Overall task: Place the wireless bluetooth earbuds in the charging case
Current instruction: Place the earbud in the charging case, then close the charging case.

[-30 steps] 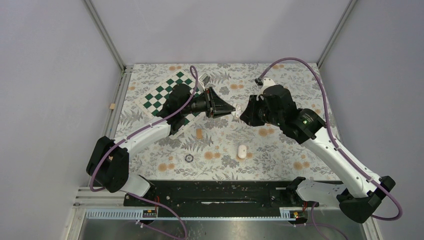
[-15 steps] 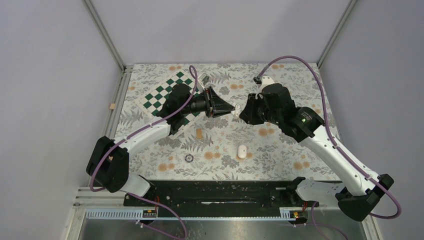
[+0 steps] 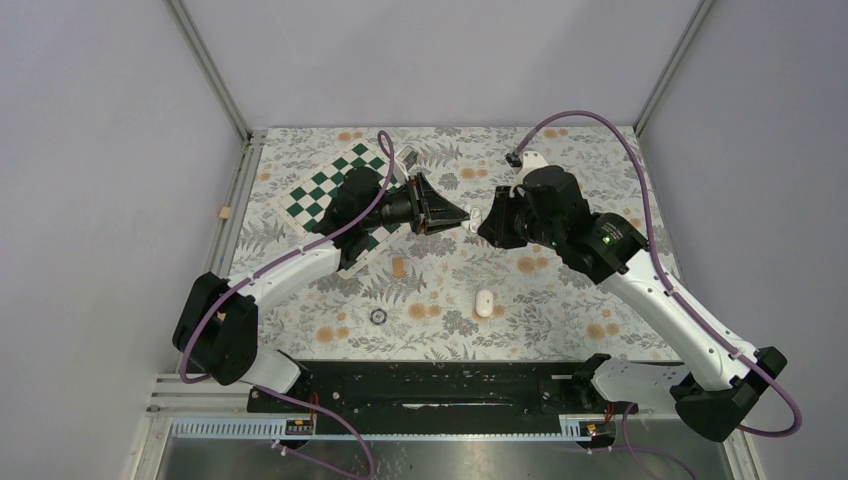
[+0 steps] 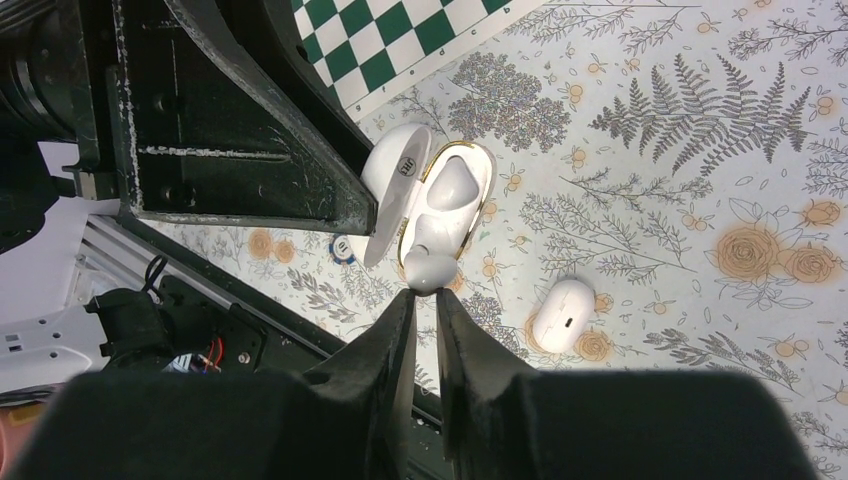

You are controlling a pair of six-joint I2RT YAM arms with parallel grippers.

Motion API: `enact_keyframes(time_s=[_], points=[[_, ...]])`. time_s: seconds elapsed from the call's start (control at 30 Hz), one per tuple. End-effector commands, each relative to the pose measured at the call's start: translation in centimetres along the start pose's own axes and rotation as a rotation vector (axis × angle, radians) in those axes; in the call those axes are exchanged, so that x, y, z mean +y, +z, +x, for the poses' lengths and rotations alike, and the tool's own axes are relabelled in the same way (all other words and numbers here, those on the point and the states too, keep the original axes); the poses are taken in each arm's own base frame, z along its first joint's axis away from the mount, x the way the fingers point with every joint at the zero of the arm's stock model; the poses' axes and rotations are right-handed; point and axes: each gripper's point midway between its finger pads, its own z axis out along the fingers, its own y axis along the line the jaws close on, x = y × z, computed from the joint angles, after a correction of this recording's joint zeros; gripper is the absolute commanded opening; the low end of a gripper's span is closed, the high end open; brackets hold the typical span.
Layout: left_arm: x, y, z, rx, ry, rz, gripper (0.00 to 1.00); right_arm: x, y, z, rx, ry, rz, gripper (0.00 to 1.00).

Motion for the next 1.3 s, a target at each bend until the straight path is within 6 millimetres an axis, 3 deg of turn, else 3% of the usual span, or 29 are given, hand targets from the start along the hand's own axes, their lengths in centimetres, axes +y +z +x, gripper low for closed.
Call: enact_keyframes(time_s=[0.0,0.3,0.67,0.97,1.2,1.27], points=[[-3.9,-0.6,0.4,0.014,0.087,0.102,0.0,1.6,0.2,-2.2,-0.068,-0.023,-0.071,0.19],[-4.1,-0.8,0.6,0.024,0.093,0.107,0.0,2.6,0.3,-2.0,-0.036,-0.155,-0.145,0.18],[-4.4,-0.8,0.6,0.021,0.1,0.109,0.0,0.1,0.3,-1.8,0.014,-0.234,-0.017,0.18],[-4.6,-0.8,0.5,0.019,0.1,0.112,0.0,0.0,0.4,-1.5,0.021,-0.224,-0.014,0.21],[-4.4,-0.7,0.4,0.018,0.094,0.107,0.0,0.7,-1.3,-2.5,-0.034,-0.201,-0.041,0.22],[-4.4,-0.7,0.5,0.022,0.092,0.108,0.0,0.7,-2.1,-3.1,-0.069,-0.174,-0.043,0.31]])
